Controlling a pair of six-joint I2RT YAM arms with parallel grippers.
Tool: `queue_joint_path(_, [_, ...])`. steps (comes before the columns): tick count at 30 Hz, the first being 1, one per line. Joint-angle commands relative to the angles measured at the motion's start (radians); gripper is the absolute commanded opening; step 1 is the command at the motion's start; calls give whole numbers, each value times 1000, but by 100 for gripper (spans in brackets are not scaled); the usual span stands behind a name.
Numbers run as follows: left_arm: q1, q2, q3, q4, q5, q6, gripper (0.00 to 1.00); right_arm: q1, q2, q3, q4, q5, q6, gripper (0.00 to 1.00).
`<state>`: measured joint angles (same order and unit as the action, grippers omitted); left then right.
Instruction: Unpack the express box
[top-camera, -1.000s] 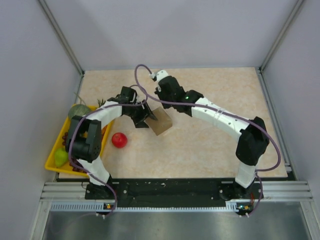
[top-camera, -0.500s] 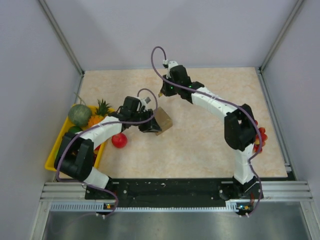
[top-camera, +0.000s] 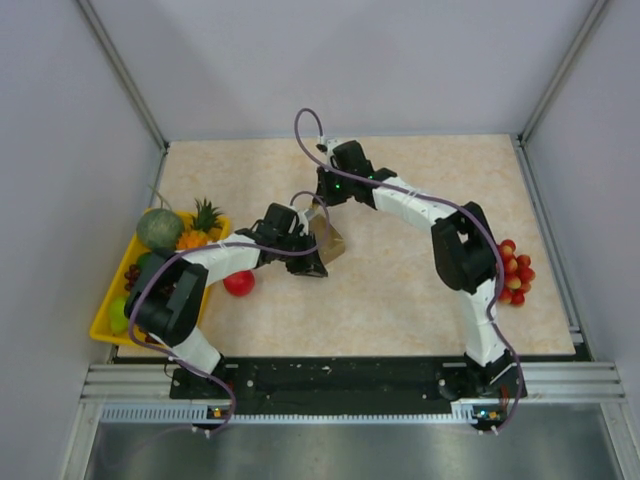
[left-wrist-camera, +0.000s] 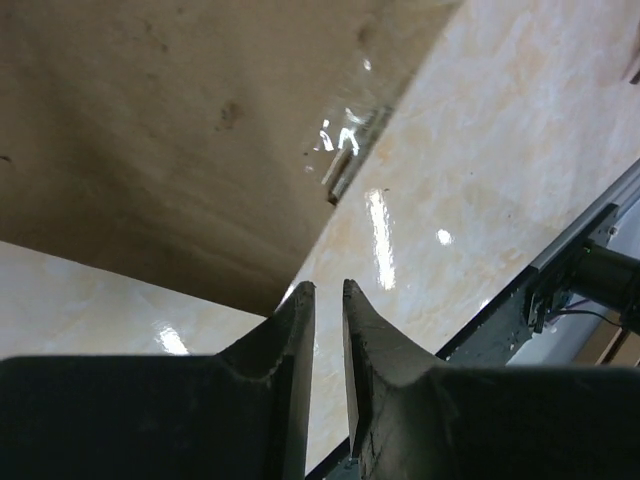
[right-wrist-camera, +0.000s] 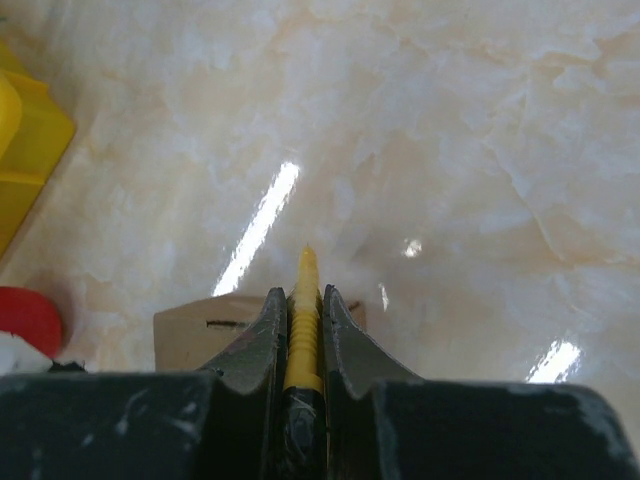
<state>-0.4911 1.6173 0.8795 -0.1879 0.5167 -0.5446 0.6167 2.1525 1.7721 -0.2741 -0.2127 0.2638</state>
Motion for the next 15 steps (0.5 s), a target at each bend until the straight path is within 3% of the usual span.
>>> queue_joint_path(1, [28,19,52,18,-61,-44,22,-8,-123,-72,-10,-17,2,0])
queue_joint_path(15, [150,59,95,30,-135,-170,21,-9,-353,-290,-109,45,11,0])
